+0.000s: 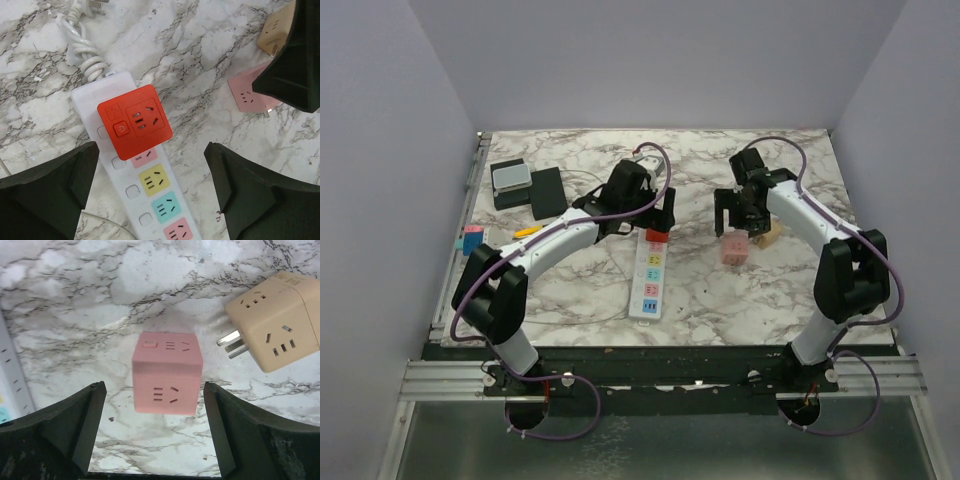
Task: Pull the plug off the socket
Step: Place the plug at the center of the board, then remove the plug from the socket.
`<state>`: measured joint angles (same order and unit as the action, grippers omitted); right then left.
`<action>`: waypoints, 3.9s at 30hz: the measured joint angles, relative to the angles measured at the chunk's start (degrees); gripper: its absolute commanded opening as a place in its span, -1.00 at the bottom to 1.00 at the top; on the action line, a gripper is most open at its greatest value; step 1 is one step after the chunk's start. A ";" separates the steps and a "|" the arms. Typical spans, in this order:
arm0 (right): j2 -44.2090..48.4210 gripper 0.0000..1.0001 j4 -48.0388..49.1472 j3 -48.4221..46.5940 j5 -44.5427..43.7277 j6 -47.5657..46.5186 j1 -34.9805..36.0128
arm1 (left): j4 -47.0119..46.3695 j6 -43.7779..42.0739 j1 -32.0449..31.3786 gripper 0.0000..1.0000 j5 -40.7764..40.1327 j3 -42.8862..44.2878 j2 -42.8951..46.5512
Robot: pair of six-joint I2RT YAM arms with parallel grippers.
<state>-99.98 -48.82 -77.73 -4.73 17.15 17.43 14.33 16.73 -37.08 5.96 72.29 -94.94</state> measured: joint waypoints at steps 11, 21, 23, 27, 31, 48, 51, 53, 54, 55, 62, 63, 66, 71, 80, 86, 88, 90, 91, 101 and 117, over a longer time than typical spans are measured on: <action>5.73 0.71 3.39 0.13 6.01 2.56 0.20 | -3.32 4.72 0.00 0.98 -1.11 -8.87 6.08; 6.29 0.63 8.41 3.69 7.37 9.84 4.74 | -6.60 10.95 -5.84 0.98 -11.02 -23.98 14.69; 6.62 0.64 9.66 4.57 7.32 11.37 6.51 | -6.95 12.09 -7.82 0.98 -12.92 -25.92 15.93; 6.78 0.66 11.91 4.81 7.32 14.05 9.53 | -7.91 15.54 -9.55 0.98 -16.83 -29.86 17.88; 6.69 0.67 13.77 4.81 7.32 15.96 11.89 | -8.92 19.58 -11.58 0.98 -20.24 -32.96 18.80; 5.64 0.69 16.13 6.08 6.51 18.49 14.08 | -11.37 26.91 -22.73 0.98 -29.22 -32.17 11.78; 5.64 0.69 16.17 6.34 6.47 18.51 14.08 | -11.30 27.39 -24.65 0.98 -31.36 -31.30 10.25; 5.64 0.69 16.24 6.45 6.47 18.58 14.08 | -11.26 27.61 -25.20 0.98 -32.48 -31.12 9.57; 5.64 0.69 16.24 6.51 6.45 18.62 14.08 | -11.21 27.69 -25.40 0.98 -32.98 -31.04 9.09; 5.64 0.69 16.28 6.58 6.45 18.67 14.08 | -11.19 27.78 -25.57 0.98 -33.44 -31.04 8.72; 5.64 0.70 16.90 6.75 6.40 18.82 14.08 | -10.88 28.39 -26.43 0.98 -35.21 -30.32 6.67; 5.64 0.69 17.00 6.78 6.40 18.84 14.08 | -10.80 28.44 -26.56 0.98 -35.39 -30.10 6.25; 5.62 0.69 17.49 6.78 6.38 18.82 14.08 | -10.73 28.44 -26.77 0.98 -35.71 -29.53 4.85; 5.57 0.70 17.70 6.78 6.34 18.84 14.23 | -10.56 28.33 -26.80 0.82 -36.33 -29.53 4.13; 5.73 0.87 19.74 7.23 4.74 18.88 16.35 | -11.58 24.94 -26.80 0.14 -36.65 -33.14 7.65; 10.25 0.90 25.18 13.77 2.58 13.22 16.63 | -13.66 20.50 -25.49 -0.04 -34.34 -38.77 13.31; 13.03 0.89 28.11 17.11 2.56 10.45 16.63 | -14.73 18.75 -24.76 -0.07 -32.59 -40.50 15.10; 16.44 0.89 31.63 20.98 2.86 7.41 16.59 | -15.63 16.81 -24.11 -0.11 -30.93 -42.01 16.68; 18.08 0.89 33.24 22.64 3.41 5.92 16.59 | -15.96 15.72 -23.91 -0.12 -30.01 -42.66 17.49; 23.08 0.89 42.07 26.99 11.93 -4.74 16.63 | -16.85 6.56 -23.78 -0.22 -21.81 -44.48 20.41; 15.47 0.88 43.12 27.39 10.43 -12.57 21.27 | -17.44 2.69 -23.76 -0.30 -19.69 -46.27 22.51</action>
<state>-84.51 -5.69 -50.35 5.69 4.58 38.70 -3.11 19.42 -60.84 -13.74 26.02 -72.42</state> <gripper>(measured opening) 0.942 0.834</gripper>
